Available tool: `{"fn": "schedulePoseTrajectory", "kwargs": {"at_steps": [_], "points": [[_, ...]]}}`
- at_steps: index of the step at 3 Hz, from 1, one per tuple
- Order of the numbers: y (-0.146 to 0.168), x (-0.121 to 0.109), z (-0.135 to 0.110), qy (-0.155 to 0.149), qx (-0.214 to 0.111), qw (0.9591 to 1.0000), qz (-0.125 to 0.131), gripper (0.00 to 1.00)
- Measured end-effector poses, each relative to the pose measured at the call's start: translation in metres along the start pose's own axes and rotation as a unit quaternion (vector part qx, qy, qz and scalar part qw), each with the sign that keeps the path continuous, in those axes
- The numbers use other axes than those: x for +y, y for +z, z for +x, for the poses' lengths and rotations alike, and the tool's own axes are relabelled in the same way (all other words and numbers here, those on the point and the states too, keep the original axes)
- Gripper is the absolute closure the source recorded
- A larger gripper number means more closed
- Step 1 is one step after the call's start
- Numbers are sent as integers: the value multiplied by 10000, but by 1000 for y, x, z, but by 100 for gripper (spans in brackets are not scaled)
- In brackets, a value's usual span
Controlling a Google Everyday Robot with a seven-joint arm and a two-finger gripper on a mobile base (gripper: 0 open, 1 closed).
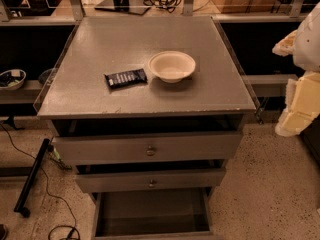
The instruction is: Close bottom drawer
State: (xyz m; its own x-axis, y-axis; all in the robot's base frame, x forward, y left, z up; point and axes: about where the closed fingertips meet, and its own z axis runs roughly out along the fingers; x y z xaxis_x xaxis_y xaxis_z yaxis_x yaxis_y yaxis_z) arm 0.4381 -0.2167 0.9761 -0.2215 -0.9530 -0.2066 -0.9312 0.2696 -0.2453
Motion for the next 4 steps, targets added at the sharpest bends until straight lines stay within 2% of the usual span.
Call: {"fn": "schedulePoseTrajectory", "kwargs": {"at_steps": [1,2,3,4], "points": [[1,3,1,9,-11,10000,-9,0],[11,22,9,74,-82,9999,-82,0],[31,56,40,334,-62,9991,-237,0],[49,73,58,485,-6,9983,-311,0]]}}
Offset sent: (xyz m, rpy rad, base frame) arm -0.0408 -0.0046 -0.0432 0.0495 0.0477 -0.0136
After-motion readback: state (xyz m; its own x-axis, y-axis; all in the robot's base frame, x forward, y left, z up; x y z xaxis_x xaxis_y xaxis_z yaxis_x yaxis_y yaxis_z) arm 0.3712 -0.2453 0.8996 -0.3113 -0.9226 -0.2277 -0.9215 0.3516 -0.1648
